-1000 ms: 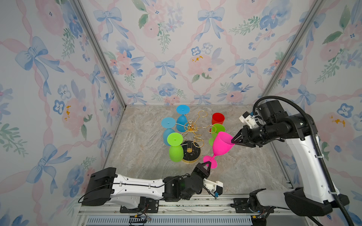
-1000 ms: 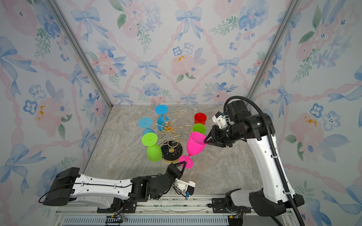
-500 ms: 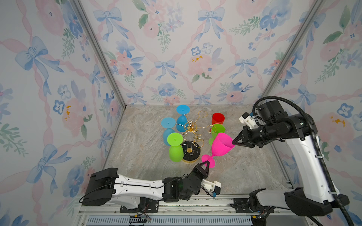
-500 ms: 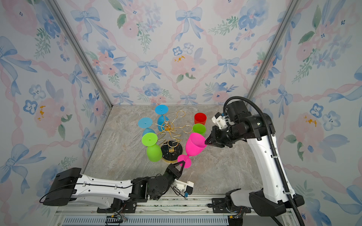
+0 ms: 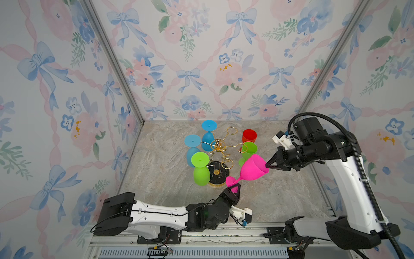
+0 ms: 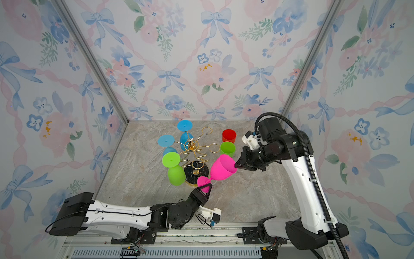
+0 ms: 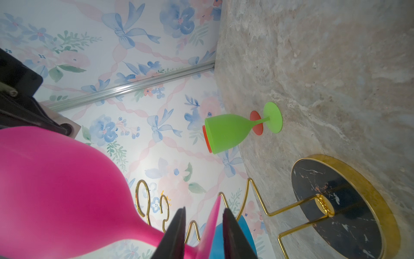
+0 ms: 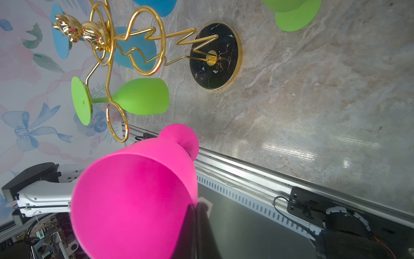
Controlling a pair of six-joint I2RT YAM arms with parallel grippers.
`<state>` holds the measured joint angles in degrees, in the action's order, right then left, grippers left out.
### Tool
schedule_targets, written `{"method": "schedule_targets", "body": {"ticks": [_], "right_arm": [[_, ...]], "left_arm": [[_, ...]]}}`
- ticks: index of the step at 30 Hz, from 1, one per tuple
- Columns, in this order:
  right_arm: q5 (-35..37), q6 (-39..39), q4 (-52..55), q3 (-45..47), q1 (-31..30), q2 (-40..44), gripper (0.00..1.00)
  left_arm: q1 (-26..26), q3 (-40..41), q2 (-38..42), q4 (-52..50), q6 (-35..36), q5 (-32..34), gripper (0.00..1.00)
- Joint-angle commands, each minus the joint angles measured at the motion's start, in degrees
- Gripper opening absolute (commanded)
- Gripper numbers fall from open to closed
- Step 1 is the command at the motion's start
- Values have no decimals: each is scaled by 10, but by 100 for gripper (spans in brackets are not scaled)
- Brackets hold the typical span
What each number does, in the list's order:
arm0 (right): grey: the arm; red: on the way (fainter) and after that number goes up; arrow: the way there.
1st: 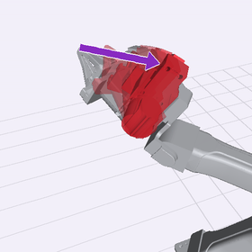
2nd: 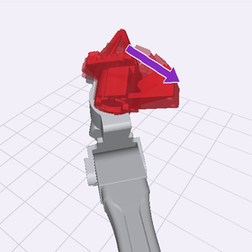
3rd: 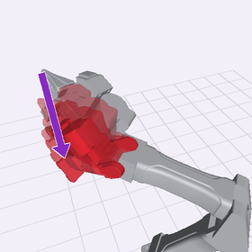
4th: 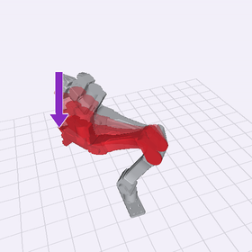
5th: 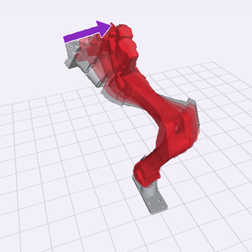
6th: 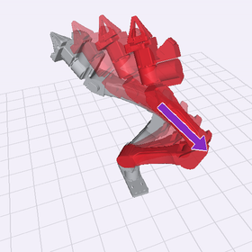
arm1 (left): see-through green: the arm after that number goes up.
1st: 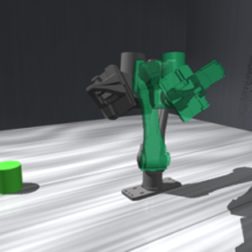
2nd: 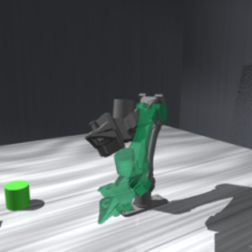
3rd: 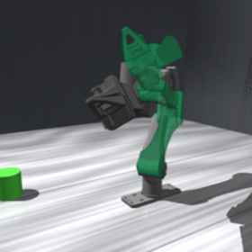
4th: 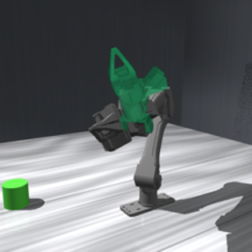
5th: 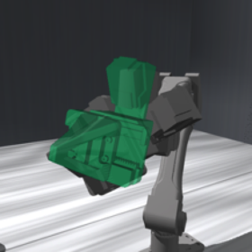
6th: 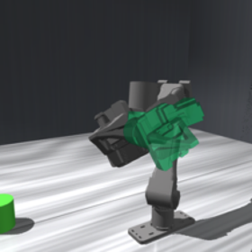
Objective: Take the wine glass off the wine glass rack
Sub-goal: Pick up the wine glass from the wine glass rack.
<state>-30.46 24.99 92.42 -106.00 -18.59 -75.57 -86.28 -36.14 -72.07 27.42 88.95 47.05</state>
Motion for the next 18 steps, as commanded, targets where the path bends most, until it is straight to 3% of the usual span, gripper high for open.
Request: {"method": "schedule_targets", "body": {"ticks": [1,8,18], "right_arm": [[-6,-5,33,-3,1,9,0],[42,-13,38,-11,6,10,0],[97,-20,38,-10,13,27,0]], "left_arm": [[-3,13,8,14,-4,-10,39],[-6,20,36,12,-40,-34,58],[-7,9,76,11,-145,-111,74]]}}
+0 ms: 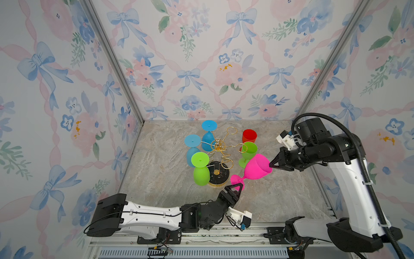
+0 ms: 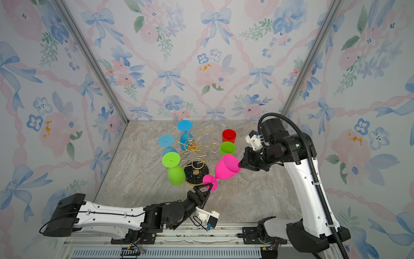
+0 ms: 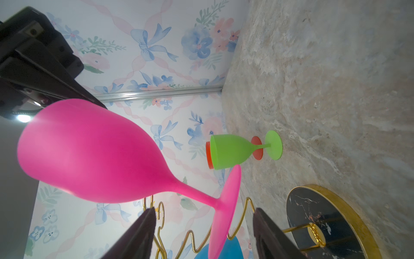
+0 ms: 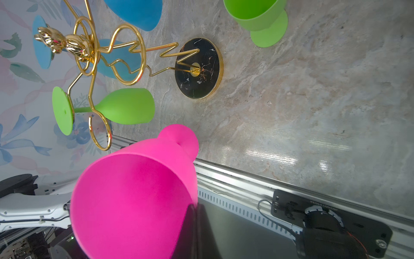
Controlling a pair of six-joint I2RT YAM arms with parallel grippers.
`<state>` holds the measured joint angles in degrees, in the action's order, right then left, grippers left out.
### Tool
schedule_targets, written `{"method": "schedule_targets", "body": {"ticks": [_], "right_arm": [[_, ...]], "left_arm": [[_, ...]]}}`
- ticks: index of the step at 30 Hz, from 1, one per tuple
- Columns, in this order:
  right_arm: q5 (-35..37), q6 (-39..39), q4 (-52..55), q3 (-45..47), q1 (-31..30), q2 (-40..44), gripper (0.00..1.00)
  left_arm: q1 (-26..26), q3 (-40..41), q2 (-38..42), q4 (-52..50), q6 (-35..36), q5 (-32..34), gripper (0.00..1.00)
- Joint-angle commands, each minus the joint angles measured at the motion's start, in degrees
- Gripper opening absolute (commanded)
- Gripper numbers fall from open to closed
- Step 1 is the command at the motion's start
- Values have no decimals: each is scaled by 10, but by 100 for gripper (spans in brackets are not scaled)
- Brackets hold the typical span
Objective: Take the wine glass off the wine glass rack
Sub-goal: Pick up the wine glass from the wine glass rack, then place the wine glass at the center of the table.
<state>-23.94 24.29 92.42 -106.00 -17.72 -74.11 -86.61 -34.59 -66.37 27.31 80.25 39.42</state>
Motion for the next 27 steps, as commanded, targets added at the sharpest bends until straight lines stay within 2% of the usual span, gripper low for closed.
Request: {"method": "schedule_targets", "body": {"ticks": [1,4,7,14,20,27], "right_arm": [[42,-14,38,-7,4,15,0],[68,-15,28,1,4,24,0],[108,-12,-3,26,3,38,0],[192,-16,-74,102,0,55,0],[278,-35,-100,118,-18,44,0],[318,-50,-131,143,-59,12,0]], "left_arm": [[-3,-9,25,12,-79,-45,75],[-3,-24,47,8,-155,-68,82],[-3,-41,54,-10,-230,-61,84],[-3,-195,40,-172,-478,-14,86],[-2,-257,49,-229,-589,-13,87],[25,-354,17,-331,-695,28,94]]}}
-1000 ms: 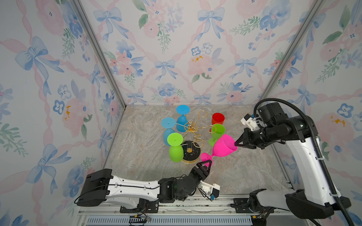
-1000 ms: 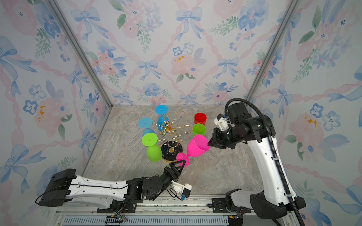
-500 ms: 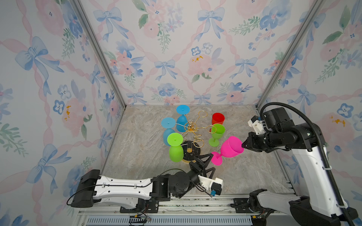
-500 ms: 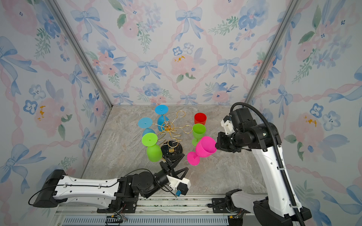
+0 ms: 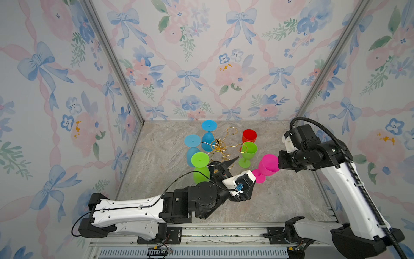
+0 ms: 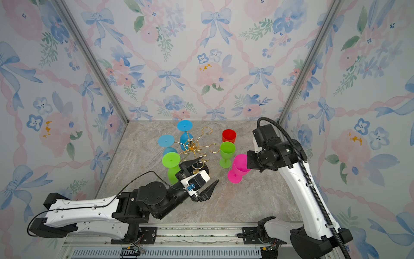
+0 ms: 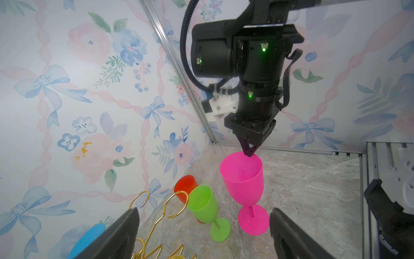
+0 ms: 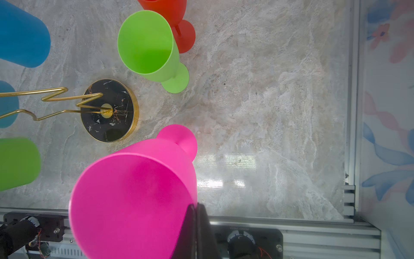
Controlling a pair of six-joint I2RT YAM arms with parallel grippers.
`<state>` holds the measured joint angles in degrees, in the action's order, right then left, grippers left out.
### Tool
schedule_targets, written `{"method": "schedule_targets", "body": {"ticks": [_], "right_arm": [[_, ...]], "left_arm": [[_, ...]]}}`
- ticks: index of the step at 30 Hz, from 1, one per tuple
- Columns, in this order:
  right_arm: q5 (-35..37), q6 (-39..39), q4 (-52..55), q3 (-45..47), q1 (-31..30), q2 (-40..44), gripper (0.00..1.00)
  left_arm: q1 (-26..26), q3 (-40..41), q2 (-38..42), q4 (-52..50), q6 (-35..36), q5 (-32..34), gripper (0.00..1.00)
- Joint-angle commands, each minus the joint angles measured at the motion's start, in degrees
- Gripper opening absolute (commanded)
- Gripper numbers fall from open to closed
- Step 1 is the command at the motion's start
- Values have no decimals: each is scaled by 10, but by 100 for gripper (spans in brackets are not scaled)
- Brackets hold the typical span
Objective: Take the wine glass off the wine glass rack
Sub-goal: Place the wine glass at the center of the table.
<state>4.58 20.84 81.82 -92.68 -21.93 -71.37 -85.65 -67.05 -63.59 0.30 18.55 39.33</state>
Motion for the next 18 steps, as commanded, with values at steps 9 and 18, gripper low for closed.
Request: {"method": "schedule_targets", "body": {"ticks": [9,18], "right_arm": [[34,-23,-79,32,-33,-52,0],[26,-17,-121,71,-41,-74,0]], "left_arm": [[153,-138,-16,-197,-253,-36,93],[267,-160,-3,-226,-272,-111,94]]}}
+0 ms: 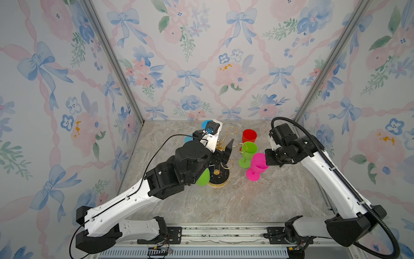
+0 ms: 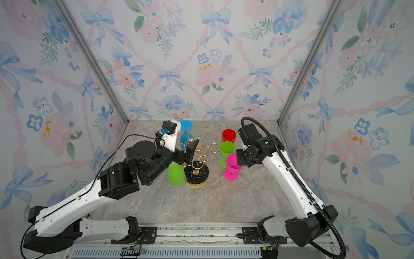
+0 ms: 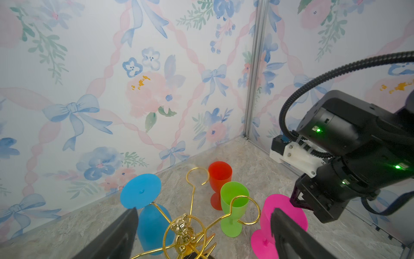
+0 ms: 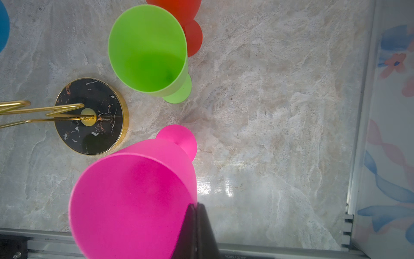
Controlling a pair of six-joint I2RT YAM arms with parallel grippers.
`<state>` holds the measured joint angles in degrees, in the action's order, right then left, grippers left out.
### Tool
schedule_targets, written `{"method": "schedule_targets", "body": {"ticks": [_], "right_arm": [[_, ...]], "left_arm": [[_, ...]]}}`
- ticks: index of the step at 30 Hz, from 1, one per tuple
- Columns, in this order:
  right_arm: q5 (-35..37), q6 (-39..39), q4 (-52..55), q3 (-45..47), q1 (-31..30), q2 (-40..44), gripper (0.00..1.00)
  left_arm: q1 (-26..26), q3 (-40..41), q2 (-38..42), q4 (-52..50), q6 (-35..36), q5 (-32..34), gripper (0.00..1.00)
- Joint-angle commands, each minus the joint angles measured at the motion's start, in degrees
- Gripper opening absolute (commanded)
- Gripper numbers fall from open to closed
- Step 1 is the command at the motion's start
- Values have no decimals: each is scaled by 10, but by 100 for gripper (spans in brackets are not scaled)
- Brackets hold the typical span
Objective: Take the wine glass off the wine glass rack
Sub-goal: Place the wine glass at the center of the table.
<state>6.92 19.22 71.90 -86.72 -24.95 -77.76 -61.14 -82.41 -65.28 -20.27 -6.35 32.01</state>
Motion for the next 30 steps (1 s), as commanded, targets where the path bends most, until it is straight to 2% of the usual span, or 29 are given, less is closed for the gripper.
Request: {"method": "schedule_targets", "body": {"ticks": [1,11,17,30], "right_arm": [[2,0,-25,14,-12,-12,0],[1,10,-77,42,-22,-33,0],[-3,9,-97,50,-22,-52,0],[-6,8,-114,67,-21,-79,0]], "left_arm": [[31,-7,15,-22,-23,-40,94],[99,4,22,-28,-32,-105,95],[126,14,37,-28,-36,-122,95],[156,9,43,-47,-31,-144,95]]}}
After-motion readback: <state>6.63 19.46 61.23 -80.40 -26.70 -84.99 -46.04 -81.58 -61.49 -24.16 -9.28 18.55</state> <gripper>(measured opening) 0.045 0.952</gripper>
